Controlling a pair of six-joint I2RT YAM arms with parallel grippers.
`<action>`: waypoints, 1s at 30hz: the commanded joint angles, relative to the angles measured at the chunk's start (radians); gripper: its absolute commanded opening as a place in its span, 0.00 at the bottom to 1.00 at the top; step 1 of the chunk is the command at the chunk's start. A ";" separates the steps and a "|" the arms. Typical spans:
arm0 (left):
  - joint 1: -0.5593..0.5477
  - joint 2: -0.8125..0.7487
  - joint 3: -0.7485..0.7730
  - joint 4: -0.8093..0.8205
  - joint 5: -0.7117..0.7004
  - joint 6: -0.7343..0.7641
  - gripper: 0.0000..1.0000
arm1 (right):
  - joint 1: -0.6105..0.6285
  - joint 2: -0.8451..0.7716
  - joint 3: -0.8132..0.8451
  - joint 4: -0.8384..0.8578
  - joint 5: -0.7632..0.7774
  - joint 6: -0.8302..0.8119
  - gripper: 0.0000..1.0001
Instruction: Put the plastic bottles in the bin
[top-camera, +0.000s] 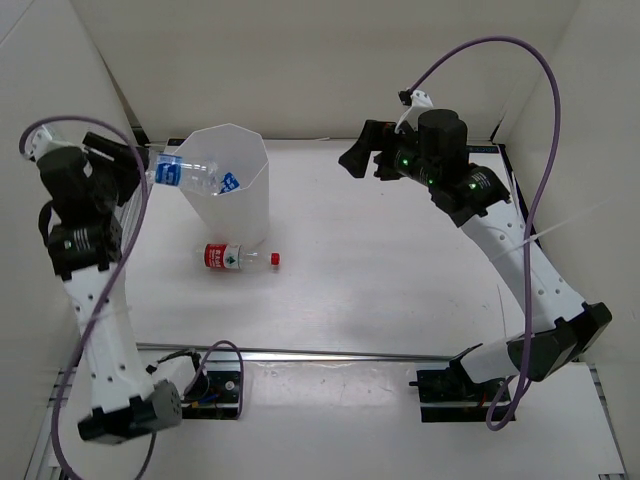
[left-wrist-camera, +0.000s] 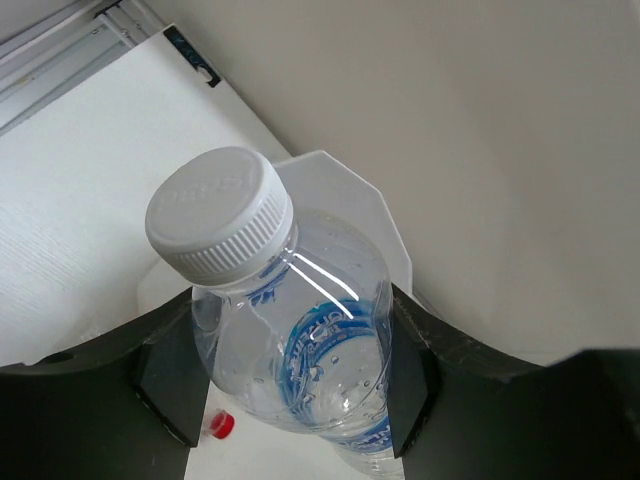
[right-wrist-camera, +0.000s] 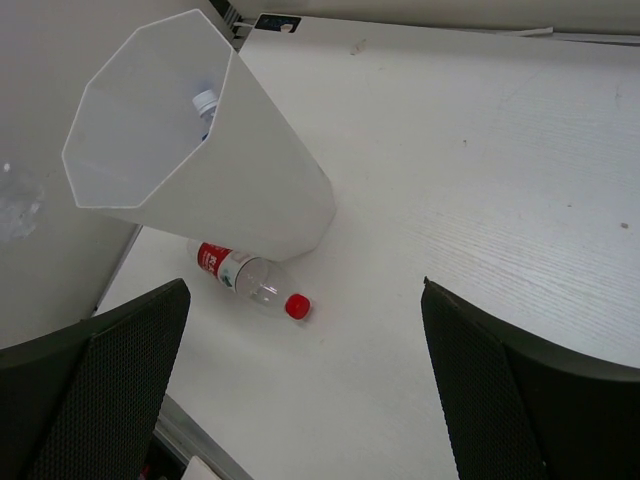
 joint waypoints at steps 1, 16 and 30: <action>-0.007 0.138 0.108 0.020 -0.045 0.052 0.62 | 0.001 -0.011 -0.002 0.040 -0.006 0.001 1.00; -0.182 0.413 0.328 0.029 -0.185 0.086 1.00 | 0.001 -0.050 -0.044 0.058 -0.006 -0.018 1.00; 0.006 -0.179 -0.525 0.038 0.061 -0.296 1.00 | -0.049 -0.039 -0.064 0.067 -0.049 0.022 1.00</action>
